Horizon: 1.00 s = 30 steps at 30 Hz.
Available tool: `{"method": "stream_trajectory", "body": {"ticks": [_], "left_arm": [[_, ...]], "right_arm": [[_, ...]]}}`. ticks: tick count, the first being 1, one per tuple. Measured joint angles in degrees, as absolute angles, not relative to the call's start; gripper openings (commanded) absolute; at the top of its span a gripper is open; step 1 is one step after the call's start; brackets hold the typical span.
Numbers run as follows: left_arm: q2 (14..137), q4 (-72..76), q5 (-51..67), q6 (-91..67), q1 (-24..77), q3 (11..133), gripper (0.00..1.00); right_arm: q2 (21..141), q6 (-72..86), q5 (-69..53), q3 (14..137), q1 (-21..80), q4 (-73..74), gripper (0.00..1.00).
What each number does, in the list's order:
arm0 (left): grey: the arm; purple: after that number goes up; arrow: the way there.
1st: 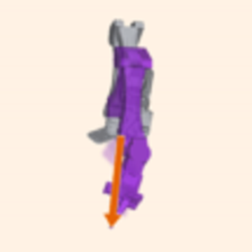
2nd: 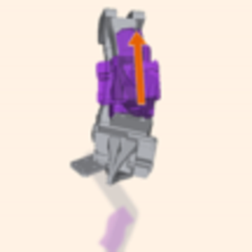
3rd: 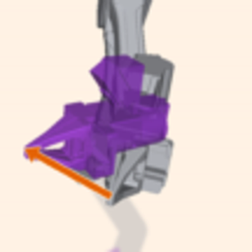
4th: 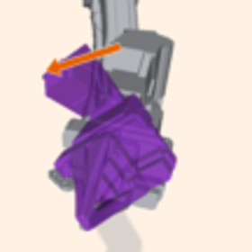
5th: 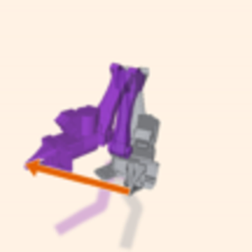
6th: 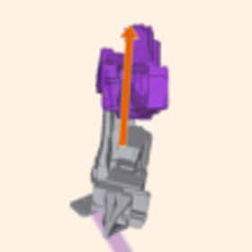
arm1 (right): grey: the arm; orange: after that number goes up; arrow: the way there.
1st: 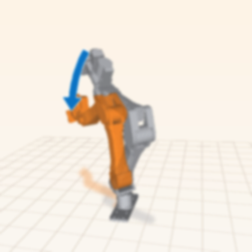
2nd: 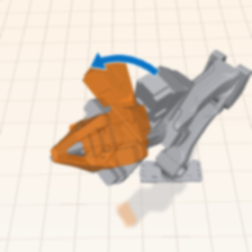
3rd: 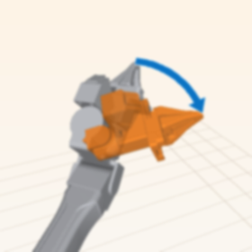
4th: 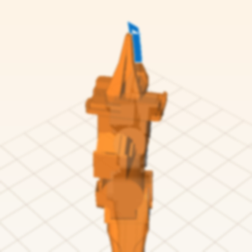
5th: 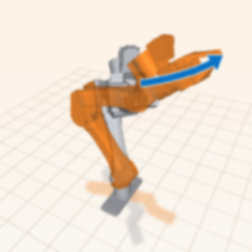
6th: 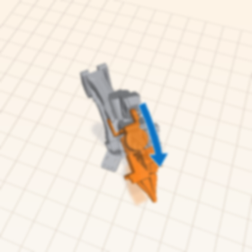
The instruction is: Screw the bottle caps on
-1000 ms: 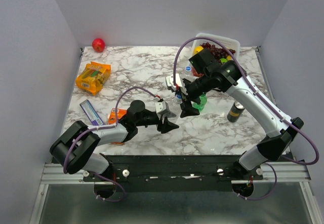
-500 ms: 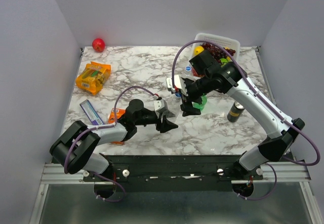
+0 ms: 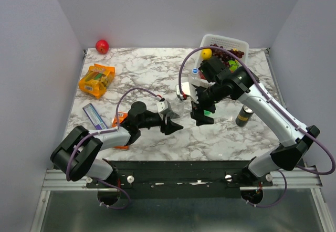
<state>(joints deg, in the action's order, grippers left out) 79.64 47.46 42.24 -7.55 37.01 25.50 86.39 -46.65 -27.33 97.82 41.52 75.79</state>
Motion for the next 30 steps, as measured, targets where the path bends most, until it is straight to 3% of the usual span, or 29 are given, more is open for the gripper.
{"method": "stream_trajectory", "body": {"ticks": [10, 30], "left_arm": [[79.6, 45.6, 43.2, -5.1, 37.0, 25.5, 0.00], [79.9, 43.6, 44.5, -7.7, 36.1, 27.1, 0.00]], "right_arm": [[91.9, -43.5, -27.5, 111.7, 41.0, 74.1, 1.00], [93.1, -45.0, -28.3, 105.8, 44.4, 70.0, 1.00]]}}
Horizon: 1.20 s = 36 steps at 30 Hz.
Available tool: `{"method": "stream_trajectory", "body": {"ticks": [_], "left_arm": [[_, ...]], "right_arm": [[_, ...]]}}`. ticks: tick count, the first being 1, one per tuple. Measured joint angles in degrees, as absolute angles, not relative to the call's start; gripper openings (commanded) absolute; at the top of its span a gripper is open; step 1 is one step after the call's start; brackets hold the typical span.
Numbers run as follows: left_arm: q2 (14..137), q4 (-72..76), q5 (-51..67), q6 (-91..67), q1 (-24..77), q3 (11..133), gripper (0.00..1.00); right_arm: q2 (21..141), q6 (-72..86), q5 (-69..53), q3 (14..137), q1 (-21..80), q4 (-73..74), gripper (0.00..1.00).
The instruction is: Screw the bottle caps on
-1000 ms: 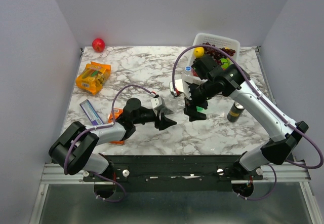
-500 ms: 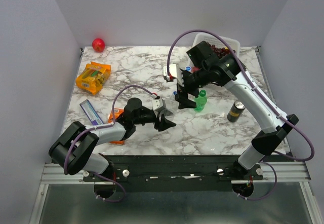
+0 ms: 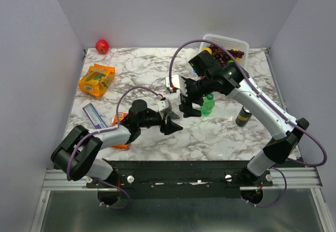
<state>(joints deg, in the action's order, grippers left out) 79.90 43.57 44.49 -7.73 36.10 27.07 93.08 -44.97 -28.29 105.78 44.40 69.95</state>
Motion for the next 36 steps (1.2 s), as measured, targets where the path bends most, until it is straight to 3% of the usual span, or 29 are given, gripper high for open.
{"method": "stream_trajectory", "body": {"ticks": [13, 23, 36], "left_arm": [[79.9, 45.4, 43.4, -8.6, 32.4, 27.0, 0.00], [79.9, 42.9, 45.1, -4.5, 34.5, 27.1, 0.00], [80.3, 40.0, 46.1, -3.3, 35.0, 29.9, 0.00]], "right_arm": [[85.0, -42.3, -23.1, 98.4, 44.4, 74.2, 0.99], [94.7, -34.5, -19.6, 111.8, 44.1, 67.5, 1.00], [95.4, -42.0, -29.9, 110.9, 43.9, 69.4, 0.99]]}}
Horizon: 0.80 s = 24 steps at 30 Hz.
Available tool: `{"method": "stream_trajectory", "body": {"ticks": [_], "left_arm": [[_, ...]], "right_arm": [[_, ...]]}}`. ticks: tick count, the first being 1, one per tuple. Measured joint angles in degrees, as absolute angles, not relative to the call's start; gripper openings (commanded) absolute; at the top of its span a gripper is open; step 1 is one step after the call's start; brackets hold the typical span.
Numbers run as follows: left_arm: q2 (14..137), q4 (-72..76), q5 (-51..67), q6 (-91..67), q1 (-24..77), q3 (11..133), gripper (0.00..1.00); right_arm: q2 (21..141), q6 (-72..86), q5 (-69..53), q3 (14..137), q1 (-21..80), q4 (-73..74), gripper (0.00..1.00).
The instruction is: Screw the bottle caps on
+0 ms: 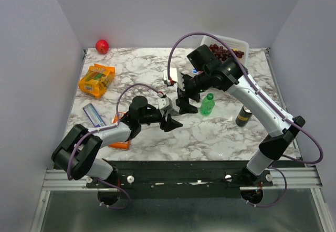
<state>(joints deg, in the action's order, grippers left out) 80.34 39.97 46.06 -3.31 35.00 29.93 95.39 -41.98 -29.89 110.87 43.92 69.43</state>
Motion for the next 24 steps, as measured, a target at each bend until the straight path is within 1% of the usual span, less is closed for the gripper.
{"method": "stream_trajectory", "body": {"ticks": [7, 12, 18, 21, 24], "left_arm": [[81.3, 40.2, 46.6, -5.3, 34.4, 30.2, 0.00], [81.3, 41.7, 48.1, -7.2, 31.6, 30.0, 0.00], [81.3, 43.8, 45.5, -11.0, 26.4, 29.8, 0.00], [81.3, 43.5, 45.8, -10.2, 26.8, 29.8, 0.00], [81.2, 41.5, 47.0, -6.8, 27.5, 29.8, 0.00]], "right_arm": [[95.3, -43.8, -29.8, 110.1, 43.9, 70.4, 1.00], [93.4, -44.2, -26.0, 106.0, 43.5, 67.5, 1.00], [90.1, -42.6, -24.6, 99.5, 43.5, 74.0, 0.96], [89.0, -41.8, -23.9, 99.4, 42.3, 75.3, 0.95], [88.3, -41.7, -22.7, 103.2, 40.2, 75.2, 0.92]]}}
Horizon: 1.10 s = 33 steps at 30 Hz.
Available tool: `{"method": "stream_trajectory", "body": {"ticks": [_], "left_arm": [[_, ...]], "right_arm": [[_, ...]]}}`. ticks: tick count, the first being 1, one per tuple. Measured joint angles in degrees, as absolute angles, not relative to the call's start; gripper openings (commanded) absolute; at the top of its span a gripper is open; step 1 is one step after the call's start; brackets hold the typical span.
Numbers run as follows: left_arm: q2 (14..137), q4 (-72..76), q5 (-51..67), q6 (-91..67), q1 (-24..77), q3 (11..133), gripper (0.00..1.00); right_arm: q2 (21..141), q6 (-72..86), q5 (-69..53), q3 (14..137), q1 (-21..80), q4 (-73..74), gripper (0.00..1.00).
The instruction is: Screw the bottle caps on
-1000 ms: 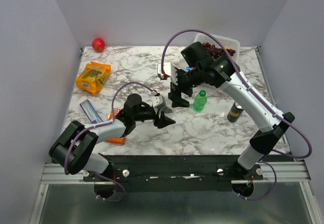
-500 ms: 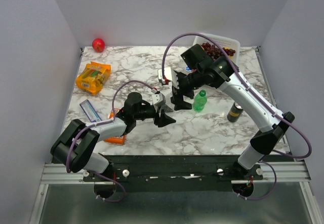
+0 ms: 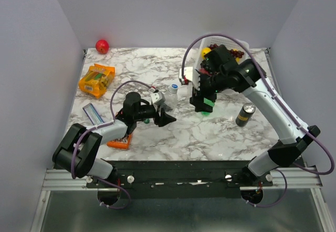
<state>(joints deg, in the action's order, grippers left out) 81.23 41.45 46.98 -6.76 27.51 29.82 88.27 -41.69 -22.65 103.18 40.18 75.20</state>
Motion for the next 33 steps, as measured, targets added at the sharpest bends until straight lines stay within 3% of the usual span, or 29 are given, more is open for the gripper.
{"method": "stream_trajectory", "body": {"ticks": [5, 17, 28, 33], "left_arm": [[81.2, 31.9, 51.0, 2.9, 28.3, 31.7, 0.00], [82.1, 9.9, 55.5, 23.2, 29.0, 41.0, 0.00], [83.1, 3.7, 58.1, 26.1, 30.2, 43.5, 0.00], [83.1, 8.3, 58.6, 18.4, 29.7, 42.7, 0.00]], "right_arm": [[86.8, -45.8, -24.7, 110.5, 39.0, 71.4, 0.90], [85.8, -62.6, -32.3, 107.9, 41.9, 72.2, 0.95], [86.3, -68.1, -32.2, 101.2, 43.9, 69.7, 0.97], [86.8, -68.6, -30.5, 99.2, 43.9, 68.3, 0.97]]}}
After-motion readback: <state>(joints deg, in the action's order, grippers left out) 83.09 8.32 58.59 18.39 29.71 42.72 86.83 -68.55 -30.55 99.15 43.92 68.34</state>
